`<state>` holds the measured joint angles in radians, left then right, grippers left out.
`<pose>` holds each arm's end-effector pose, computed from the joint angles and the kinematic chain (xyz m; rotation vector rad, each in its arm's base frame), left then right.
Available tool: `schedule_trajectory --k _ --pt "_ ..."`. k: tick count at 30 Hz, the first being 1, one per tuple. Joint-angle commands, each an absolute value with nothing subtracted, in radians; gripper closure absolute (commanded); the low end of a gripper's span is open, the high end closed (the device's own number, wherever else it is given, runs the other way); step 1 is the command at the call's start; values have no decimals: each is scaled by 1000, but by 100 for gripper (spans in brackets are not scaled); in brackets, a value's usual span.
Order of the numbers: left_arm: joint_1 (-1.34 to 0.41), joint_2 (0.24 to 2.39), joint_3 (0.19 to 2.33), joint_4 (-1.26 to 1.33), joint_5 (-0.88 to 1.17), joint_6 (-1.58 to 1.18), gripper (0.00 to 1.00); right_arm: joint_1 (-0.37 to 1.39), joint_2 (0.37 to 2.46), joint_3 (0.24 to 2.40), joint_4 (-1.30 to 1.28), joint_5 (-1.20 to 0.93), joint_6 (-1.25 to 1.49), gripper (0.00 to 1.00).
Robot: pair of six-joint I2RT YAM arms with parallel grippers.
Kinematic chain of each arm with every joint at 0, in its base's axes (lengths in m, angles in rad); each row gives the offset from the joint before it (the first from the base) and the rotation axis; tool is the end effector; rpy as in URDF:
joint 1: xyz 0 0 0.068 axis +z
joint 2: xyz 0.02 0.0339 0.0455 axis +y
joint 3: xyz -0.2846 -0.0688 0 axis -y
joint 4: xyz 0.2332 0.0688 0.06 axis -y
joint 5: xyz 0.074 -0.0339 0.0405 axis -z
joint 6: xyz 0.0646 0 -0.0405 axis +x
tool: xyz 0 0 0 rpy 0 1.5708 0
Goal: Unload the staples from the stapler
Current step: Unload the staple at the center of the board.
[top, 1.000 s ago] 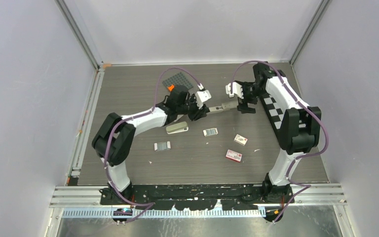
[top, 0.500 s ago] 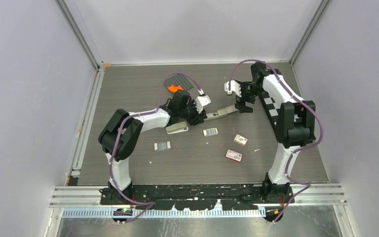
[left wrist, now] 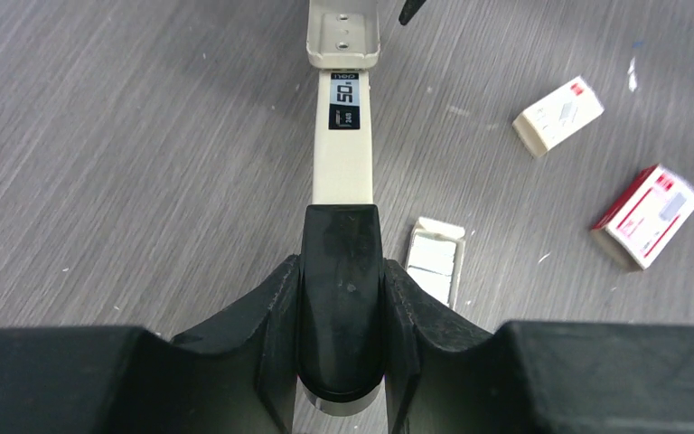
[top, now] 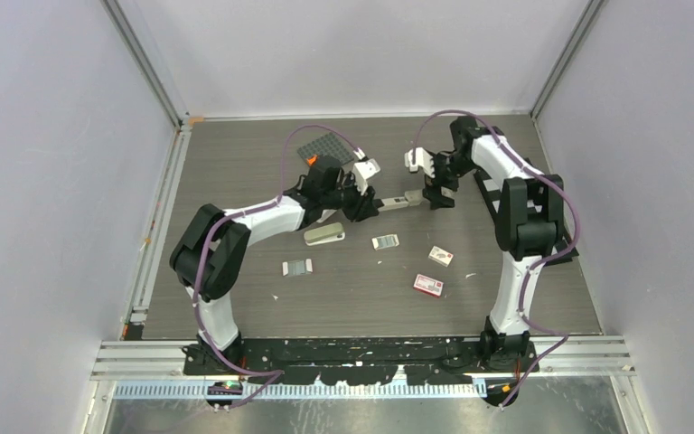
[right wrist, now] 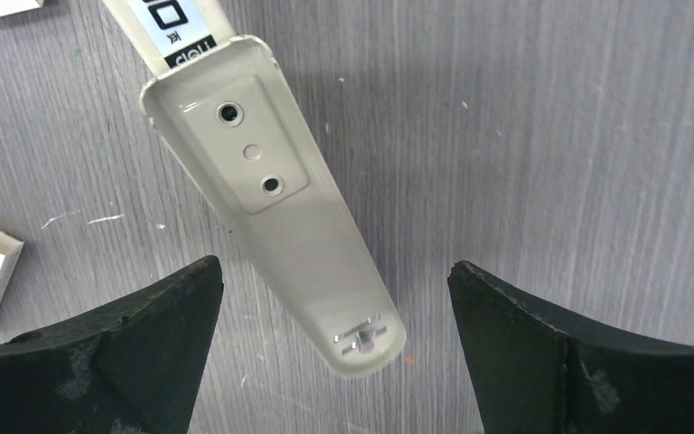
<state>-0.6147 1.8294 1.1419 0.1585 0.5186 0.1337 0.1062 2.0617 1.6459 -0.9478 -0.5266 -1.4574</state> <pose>0.3274 -0.2703 0.2214 1.0687 1.8440 -0.8308 0.4126 0.0766 0.1981 -1.9043 1.8135 0.3820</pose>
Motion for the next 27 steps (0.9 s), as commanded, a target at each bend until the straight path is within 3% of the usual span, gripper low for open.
schedule_trajectory --k 1,7,13,19,22,27 --pt "-600 1747 1172 364 602 7 100 57 1925 1687 -959 -627 -1401 0" --pt "-596 1749 1167 382 610 -20 100 51 1899 1655 -972 -621 -1419 1" --pt "-596 1748 1155 308 604 69 100 69 2043 1763 -1092 -588 -1486 1" --pt "-597 1768 1148 286 593 108 100 109 2114 1755 -1059 -547 -1505 8" --pt "-596 1769 1143 281 584 125 100 115 2140 1773 -1075 -528 -1512 25" --pt "-597 1758 1136 270 552 159 100 113 2110 1763 -1102 -521 -1537 79"
